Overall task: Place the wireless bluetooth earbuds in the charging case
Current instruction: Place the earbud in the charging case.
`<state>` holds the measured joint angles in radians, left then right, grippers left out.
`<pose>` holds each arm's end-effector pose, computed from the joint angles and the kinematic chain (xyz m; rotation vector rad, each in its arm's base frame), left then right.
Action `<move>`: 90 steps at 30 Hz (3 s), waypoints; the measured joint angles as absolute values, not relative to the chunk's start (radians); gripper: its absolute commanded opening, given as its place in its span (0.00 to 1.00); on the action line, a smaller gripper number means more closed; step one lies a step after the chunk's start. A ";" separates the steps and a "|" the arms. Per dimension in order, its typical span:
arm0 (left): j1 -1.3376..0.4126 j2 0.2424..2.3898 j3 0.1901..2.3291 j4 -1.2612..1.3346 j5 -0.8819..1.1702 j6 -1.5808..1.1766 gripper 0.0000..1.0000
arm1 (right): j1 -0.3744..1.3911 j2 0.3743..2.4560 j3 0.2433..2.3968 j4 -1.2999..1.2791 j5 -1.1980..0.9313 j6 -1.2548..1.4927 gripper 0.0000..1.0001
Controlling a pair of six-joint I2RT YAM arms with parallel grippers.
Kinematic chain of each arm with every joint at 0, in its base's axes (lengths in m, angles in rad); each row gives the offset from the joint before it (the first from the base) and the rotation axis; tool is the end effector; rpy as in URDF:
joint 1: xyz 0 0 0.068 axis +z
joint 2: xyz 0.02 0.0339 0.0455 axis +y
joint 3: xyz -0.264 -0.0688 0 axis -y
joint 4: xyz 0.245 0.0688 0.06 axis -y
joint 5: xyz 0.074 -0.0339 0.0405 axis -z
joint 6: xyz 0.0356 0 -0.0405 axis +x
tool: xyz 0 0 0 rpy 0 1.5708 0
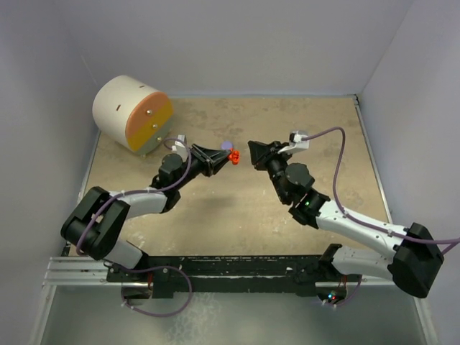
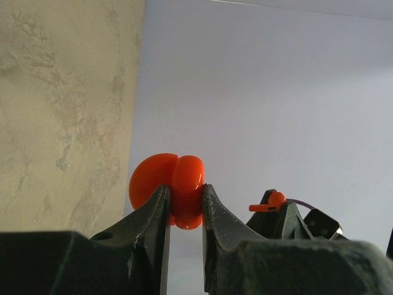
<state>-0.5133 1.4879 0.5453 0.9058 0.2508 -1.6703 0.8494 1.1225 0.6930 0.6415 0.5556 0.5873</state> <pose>0.2562 -0.1546 0.2096 -0.8712 1.7692 -1.7883 0.1827 0.1792 0.3259 0.2980 1.4093 0.8152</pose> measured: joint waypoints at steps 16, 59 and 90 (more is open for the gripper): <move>-0.591 1.598 0.600 1.049 0.178 -1.773 0.00 | 0.814 1.186 0.626 0.921 0.474 0.600 0.00; -0.612 1.575 0.620 1.077 0.151 -1.799 0.00 | 0.758 1.266 0.545 1.104 0.372 0.675 0.00; -0.618 1.557 0.620 1.084 0.146 -1.800 0.00 | 0.745 1.285 0.513 1.158 0.348 0.701 0.00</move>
<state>-0.6178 1.5570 0.6201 1.0836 0.1459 -1.7996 0.7452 1.2854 0.5129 1.1576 0.3481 0.7010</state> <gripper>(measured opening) 0.200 0.197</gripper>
